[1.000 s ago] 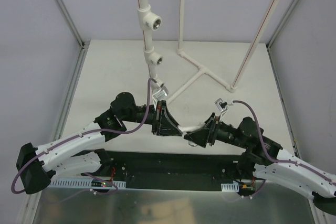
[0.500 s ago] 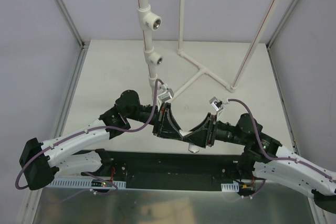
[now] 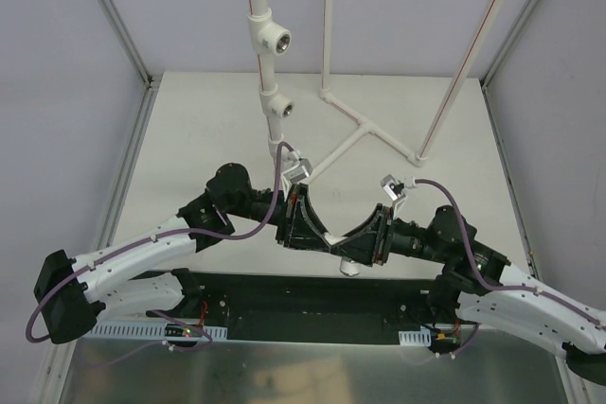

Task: Install the water faucets
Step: Pick up the water faucet from the center of the board, then adjust the water faucet.

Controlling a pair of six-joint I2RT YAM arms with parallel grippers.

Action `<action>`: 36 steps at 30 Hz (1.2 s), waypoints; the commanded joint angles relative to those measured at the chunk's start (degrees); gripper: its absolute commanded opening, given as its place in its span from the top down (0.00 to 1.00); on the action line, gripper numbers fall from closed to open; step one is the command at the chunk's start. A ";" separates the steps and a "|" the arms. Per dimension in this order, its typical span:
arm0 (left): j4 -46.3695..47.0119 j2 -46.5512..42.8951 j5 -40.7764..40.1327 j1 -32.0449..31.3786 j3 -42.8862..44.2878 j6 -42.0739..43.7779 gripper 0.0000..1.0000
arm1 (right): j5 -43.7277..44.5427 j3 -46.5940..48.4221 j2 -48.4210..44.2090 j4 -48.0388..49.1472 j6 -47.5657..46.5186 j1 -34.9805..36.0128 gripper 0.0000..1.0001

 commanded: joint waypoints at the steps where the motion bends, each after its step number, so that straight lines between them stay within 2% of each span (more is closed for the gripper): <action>1: -1.20 -2.07 -3.47 -0.35 1.37 2.81 0.66 | 2.50 0.86 -2.27 2.43 -0.33 -0.02 1.00; 8: -3.40 -2.87 -5.14 -0.35 1.46 3.87 0.59 | 2.24 -0.02 -3.77 1.99 -0.41 -0.02 1.00; 12: -4.11 -3.39 -6.46 -0.35 1.55 4.48 0.59 | 1.71 -0.11 -4.03 1.20 -0.85 -0.02 1.00; 21: -5.95 -3.22 -8.91 -0.18 2.17 5.44 0.81 | -1.27 -0.38 -4.30 1.55 -0.68 -0.02 1.00; 27: -7.01 -2.87 -11.29 0.52 2.26 5.80 0.87 | -3.82 -0.82 -4.82 2.60 -0.50 0.07 1.00; 36: -4.55 0.91 -10.24 2.28 1.46 3.87 0.94 | -7.25 -0.11 -3.95 4.01 0.11 0.07 1.00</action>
